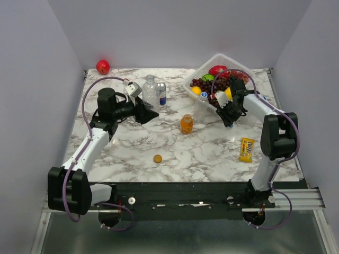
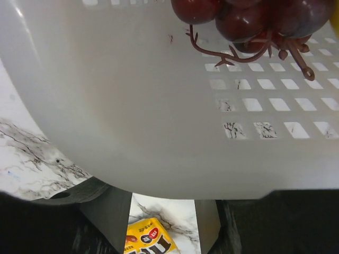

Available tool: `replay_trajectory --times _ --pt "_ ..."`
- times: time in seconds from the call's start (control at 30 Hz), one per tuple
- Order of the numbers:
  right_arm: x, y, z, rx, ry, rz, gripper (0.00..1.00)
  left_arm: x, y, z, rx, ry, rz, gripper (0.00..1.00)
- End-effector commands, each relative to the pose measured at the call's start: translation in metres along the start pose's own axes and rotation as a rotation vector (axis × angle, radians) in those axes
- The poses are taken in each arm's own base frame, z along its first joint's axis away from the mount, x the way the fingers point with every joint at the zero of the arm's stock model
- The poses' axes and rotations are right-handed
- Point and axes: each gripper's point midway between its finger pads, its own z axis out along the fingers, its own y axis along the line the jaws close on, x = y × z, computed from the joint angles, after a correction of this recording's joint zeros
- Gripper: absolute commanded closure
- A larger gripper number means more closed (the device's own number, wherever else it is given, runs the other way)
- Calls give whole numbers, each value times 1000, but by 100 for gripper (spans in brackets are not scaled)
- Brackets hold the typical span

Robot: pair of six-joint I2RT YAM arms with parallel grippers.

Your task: Screw on the bottle caps

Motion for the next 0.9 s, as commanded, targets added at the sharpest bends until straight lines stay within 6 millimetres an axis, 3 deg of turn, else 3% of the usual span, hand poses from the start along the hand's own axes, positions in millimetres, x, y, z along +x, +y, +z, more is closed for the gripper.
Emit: replay_trajectory --times 0.0,0.6,0.87 --pt "12 1 15 -37 33 6 46 -10 3 3 -2 -8 24 100" --pt "23 0 36 -105 73 43 46 -9 10 8 0 13 7 100" --pt "33 16 35 -182 109 39 47 -8 10 10 6 16 8 100"
